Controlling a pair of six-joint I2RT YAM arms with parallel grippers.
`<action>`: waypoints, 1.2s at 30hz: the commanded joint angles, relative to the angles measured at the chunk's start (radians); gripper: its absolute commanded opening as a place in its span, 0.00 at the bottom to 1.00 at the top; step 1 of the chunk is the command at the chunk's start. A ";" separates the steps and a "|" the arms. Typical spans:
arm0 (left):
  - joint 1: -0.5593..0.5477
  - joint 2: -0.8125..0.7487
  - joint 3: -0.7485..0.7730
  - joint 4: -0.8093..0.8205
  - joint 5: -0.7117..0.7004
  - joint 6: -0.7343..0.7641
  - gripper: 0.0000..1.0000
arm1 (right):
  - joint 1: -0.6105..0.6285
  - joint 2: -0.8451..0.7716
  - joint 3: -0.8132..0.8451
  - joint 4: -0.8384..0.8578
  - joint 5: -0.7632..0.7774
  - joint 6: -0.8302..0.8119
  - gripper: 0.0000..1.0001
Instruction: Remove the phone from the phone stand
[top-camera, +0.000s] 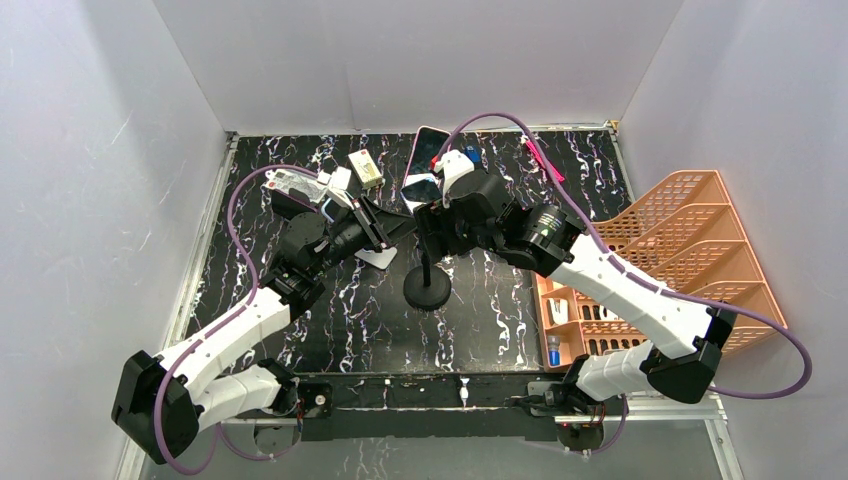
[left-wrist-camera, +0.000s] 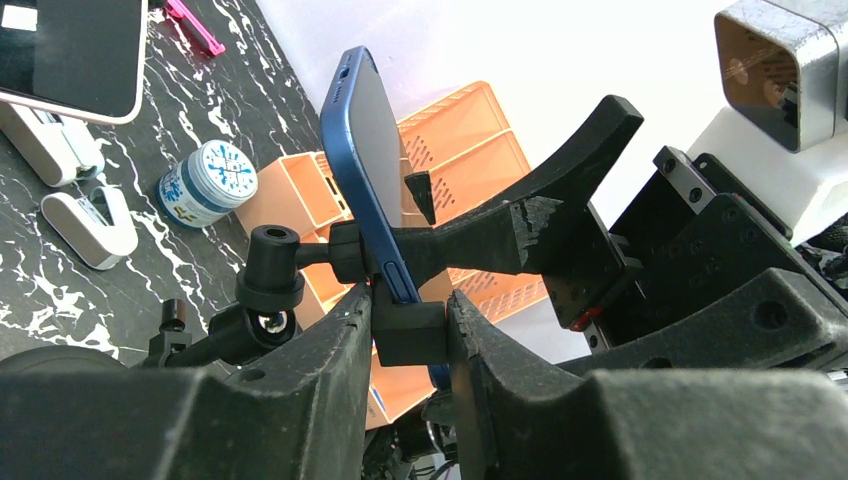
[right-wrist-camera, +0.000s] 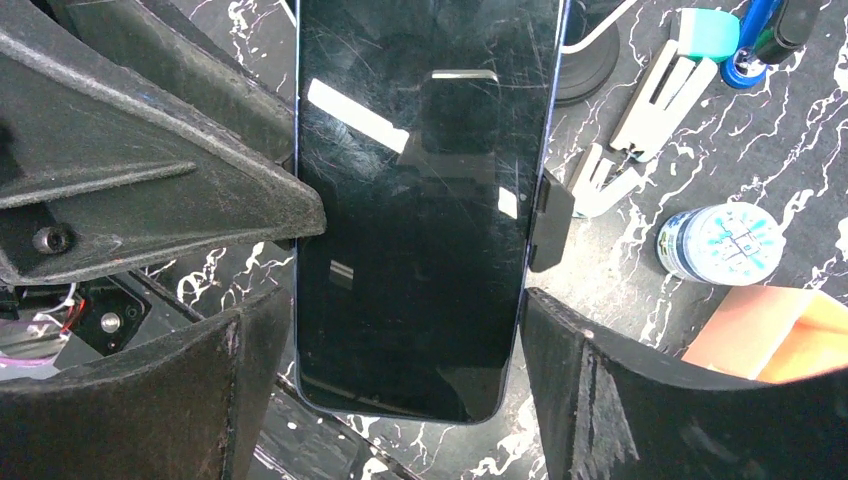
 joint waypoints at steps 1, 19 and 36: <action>0.000 -0.005 -0.014 0.043 0.016 0.012 0.19 | 0.004 -0.035 -0.007 0.030 -0.005 -0.005 0.93; 0.001 -0.022 -0.015 0.006 0.008 0.034 0.00 | 0.004 -0.063 -0.004 0.048 0.014 -0.028 0.99; 0.000 -0.022 -0.012 0.004 0.013 0.027 0.00 | 0.003 0.016 0.018 0.075 0.050 -0.049 0.99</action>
